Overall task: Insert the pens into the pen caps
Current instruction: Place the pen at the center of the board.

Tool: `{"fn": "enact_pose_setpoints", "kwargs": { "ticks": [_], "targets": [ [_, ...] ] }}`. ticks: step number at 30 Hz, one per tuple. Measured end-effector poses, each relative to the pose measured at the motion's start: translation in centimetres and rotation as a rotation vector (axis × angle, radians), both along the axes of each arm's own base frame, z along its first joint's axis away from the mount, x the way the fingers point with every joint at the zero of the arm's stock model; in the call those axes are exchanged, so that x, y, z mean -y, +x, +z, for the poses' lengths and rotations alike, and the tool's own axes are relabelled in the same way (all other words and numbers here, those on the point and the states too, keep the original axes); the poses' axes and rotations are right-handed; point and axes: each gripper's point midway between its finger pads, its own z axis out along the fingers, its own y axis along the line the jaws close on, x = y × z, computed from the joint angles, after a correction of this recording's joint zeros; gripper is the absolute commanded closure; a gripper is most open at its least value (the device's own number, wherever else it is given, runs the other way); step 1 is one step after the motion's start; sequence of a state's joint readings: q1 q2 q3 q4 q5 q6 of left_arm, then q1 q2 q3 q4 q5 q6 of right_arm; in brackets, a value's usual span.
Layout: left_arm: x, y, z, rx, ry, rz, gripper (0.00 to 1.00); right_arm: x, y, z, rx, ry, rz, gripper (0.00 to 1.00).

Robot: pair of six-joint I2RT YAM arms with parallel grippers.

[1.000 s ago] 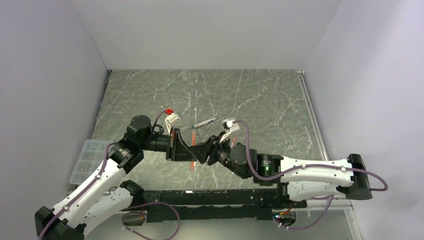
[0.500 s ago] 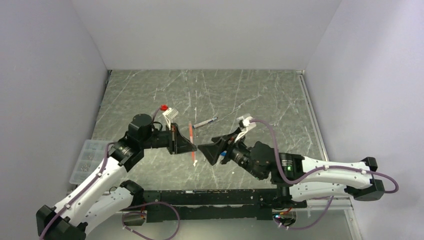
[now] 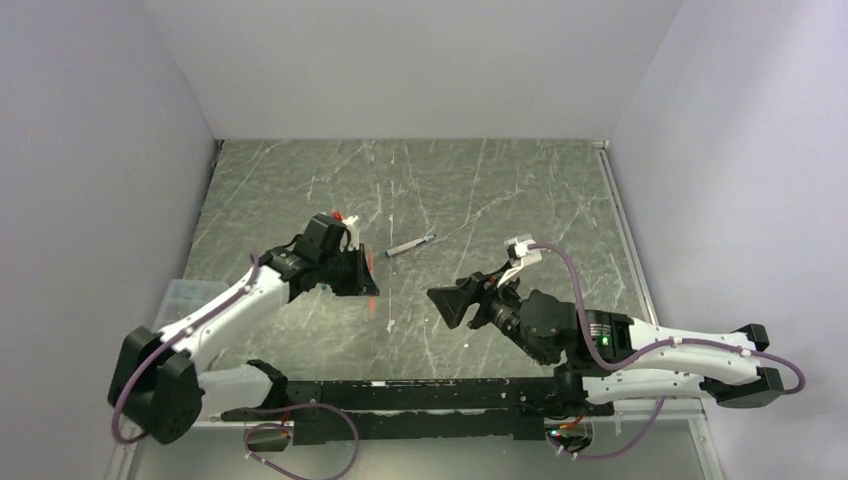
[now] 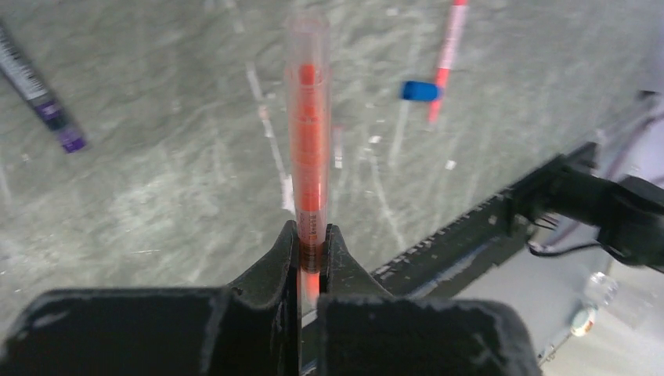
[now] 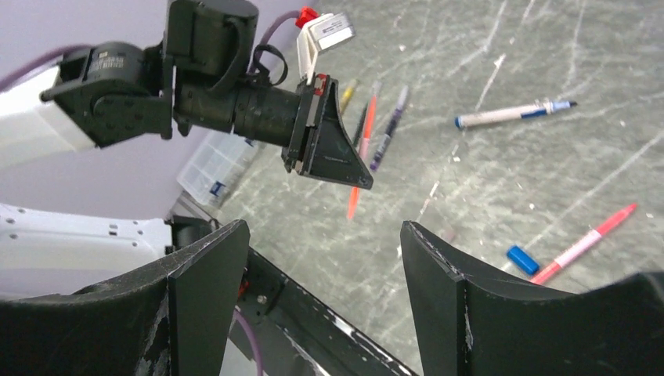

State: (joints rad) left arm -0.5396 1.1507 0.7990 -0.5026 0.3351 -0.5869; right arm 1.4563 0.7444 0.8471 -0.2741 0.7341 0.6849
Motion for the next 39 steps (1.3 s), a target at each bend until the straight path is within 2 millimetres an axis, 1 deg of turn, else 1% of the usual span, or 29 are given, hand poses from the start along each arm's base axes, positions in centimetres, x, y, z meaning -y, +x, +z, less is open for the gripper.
{"fn": "enact_pose_setpoints", "kwargs": {
  "ticks": [2,5,9,18,22,25,28,31,33,39],
  "targets": [
    [-0.5,0.4,-2.0,-0.047,0.062,0.024,0.91,0.4,-0.1,-1.0,-0.015,-0.017,-0.004,0.25],
    [-1.1,0.9,-4.9,-0.113,0.149,0.052,0.89,1.0,-0.2,-2.3,-0.036,-0.031,-0.008,0.25],
    [-2.1,1.3,-7.8,-0.165,0.245,0.085,0.87,1.7,-0.4,-3.4,-0.06,-0.037,-0.013,0.25],
    [-2.8,3.4,-11.0,-0.211,0.372,0.126,0.82,2.9,-0.6,-5.4,-0.089,-0.036,-0.021,0.25],
    [-2.5,4.6,-11.0,-0.199,0.391,0.137,0.78,3.5,-0.7,-5.9,-0.096,-0.033,-0.024,0.25],
    [-2.5,5.2,-11.0,-0.194,0.401,0.143,0.74,3.8,-0.7,-6.3,-0.099,-0.032,-0.025,0.25],
    [-2.5,5.5,-11.1,-0.189,0.414,0.148,0.61,4.0,-0.7,-6.4,-0.101,-0.03,-0.027,0.25],
    [-2.6,5.9,-10.9,-0.178,0.423,0.153,0.58,4.2,-0.6,-6.5,-0.1,-0.025,-0.034,0.25],
    [-2.8,5.9,-10.9,-0.177,0.433,0.156,0.53,4.4,-0.6,-6.5,-0.099,-0.022,-0.04,0.25],
    [-3.5,5.6,-10.7,-0.183,0.467,0.155,0.52,4.5,-0.5,-6.3,-0.097,-0.015,-0.042,0.24]
  ]
}}
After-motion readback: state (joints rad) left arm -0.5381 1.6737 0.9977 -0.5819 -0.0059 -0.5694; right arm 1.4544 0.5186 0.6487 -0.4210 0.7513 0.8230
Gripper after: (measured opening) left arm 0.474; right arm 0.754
